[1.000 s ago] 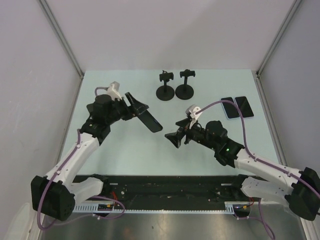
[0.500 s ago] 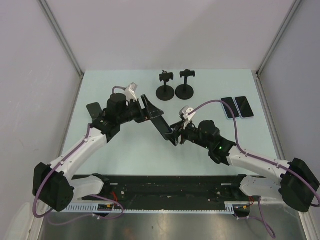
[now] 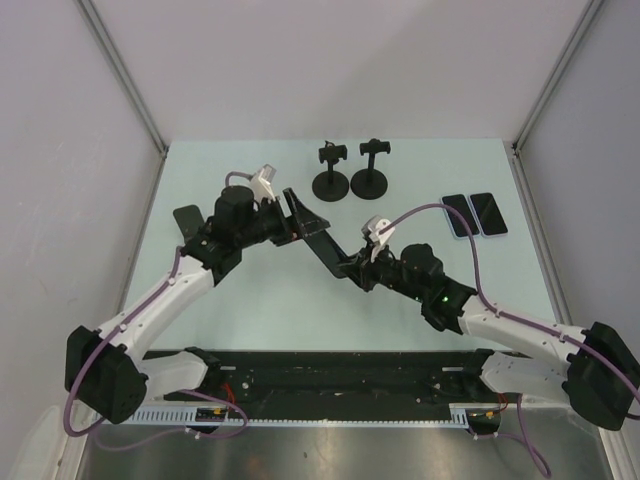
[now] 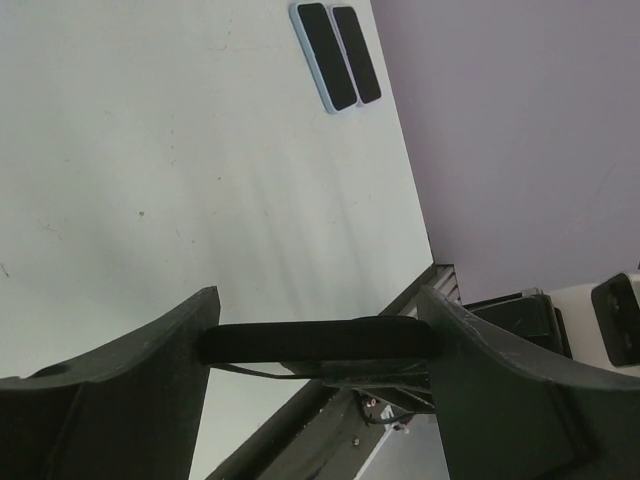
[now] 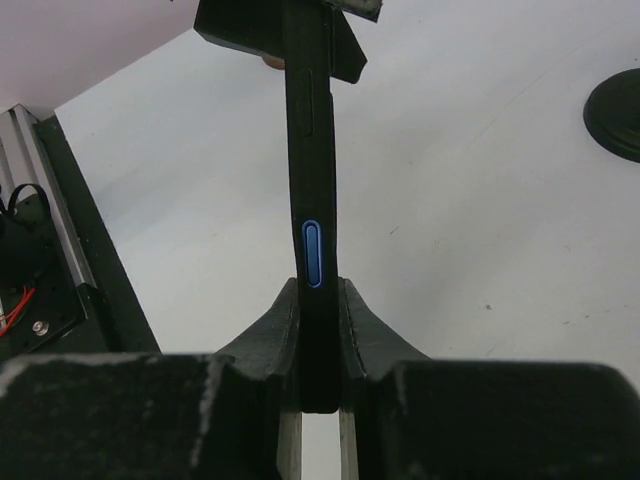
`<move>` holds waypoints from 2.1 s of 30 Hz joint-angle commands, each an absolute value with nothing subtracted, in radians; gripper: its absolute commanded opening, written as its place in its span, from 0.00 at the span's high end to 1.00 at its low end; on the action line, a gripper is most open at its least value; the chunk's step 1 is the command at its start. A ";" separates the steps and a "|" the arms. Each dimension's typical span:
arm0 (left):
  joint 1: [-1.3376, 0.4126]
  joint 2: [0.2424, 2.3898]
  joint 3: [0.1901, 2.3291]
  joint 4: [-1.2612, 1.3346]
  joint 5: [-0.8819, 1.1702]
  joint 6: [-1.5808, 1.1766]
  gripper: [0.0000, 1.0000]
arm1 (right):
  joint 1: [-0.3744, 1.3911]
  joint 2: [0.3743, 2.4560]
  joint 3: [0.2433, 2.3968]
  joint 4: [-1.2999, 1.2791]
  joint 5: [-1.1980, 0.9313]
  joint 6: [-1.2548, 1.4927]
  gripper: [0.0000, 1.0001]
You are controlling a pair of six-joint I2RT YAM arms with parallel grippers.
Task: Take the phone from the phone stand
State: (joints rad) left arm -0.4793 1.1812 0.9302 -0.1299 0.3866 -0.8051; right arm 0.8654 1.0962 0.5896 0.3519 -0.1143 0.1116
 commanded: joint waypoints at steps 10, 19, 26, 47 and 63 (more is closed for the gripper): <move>-0.243 0.916 0.948 -0.064 0.127 -0.468 0.00 | 0.489 0.931 0.620 0.085 -0.150 0.305 1.00; -0.245 0.766 0.884 -0.141 -0.239 -0.134 0.00 | 0.117 1.156 0.773 -0.150 -0.287 0.374 1.00; -0.299 0.726 0.845 -0.135 -0.310 -0.089 0.00 | 0.008 1.478 0.944 -0.127 -0.420 0.348 1.00; -0.325 0.707 0.827 -0.112 -0.356 -0.048 0.00 | -0.172 1.830 1.034 -0.092 -0.597 0.279 0.60; -0.325 0.713 0.824 -0.112 -0.348 -0.046 0.00 | -0.048 1.743 1.069 -0.232 -0.175 0.150 0.05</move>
